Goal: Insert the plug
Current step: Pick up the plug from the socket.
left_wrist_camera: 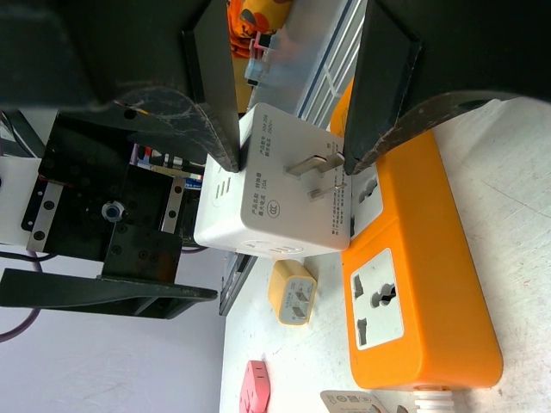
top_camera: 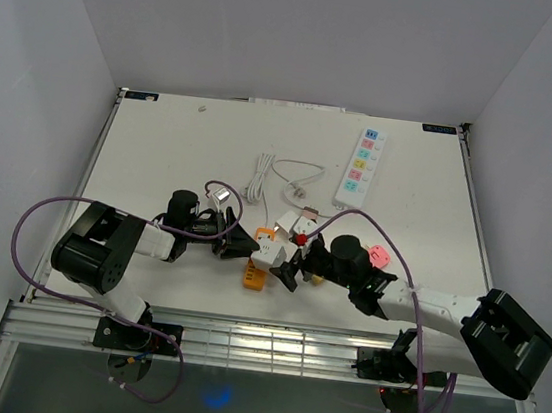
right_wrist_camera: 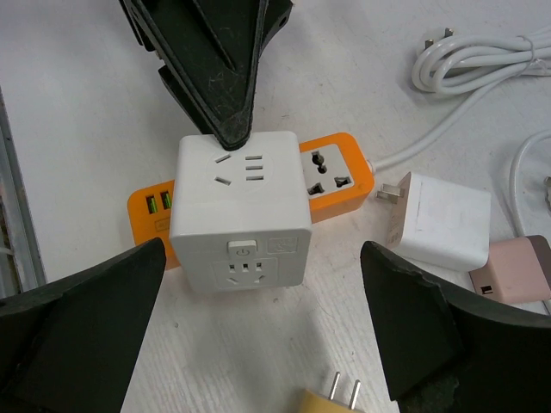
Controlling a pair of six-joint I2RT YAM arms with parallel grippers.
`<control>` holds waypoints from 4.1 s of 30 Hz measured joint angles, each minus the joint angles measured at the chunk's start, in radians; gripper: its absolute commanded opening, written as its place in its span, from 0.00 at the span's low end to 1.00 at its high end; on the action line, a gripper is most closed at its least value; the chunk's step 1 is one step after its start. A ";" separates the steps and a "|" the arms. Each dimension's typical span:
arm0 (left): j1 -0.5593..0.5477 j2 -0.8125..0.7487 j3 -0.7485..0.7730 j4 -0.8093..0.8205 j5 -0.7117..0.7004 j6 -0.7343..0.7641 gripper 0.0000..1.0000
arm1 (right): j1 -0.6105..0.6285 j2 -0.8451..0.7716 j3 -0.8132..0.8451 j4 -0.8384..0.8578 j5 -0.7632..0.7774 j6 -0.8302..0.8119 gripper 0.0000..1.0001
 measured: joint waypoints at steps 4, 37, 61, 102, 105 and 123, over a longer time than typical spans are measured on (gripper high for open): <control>0.000 0.000 0.000 0.002 0.000 -0.001 0.27 | -0.011 0.032 -0.001 0.034 -0.022 0.008 1.00; 0.003 0.021 -0.001 0.025 0.019 -0.008 0.26 | -0.020 0.228 -0.002 0.182 -0.113 0.023 0.35; 0.021 -0.288 0.040 -0.473 -0.198 0.130 0.92 | -0.032 0.109 0.130 -0.138 -0.100 0.004 0.08; 0.108 -0.397 0.168 -0.881 -0.387 0.220 0.90 | -0.056 0.476 1.083 -1.257 -0.063 -0.226 0.08; 0.108 -0.394 0.168 -0.882 -0.390 0.220 0.90 | -0.050 0.491 1.098 -1.326 -0.055 -0.243 0.08; 0.118 -0.372 0.142 -0.859 -0.402 0.217 0.89 | 0.012 0.516 1.113 -1.426 -0.039 -0.319 0.08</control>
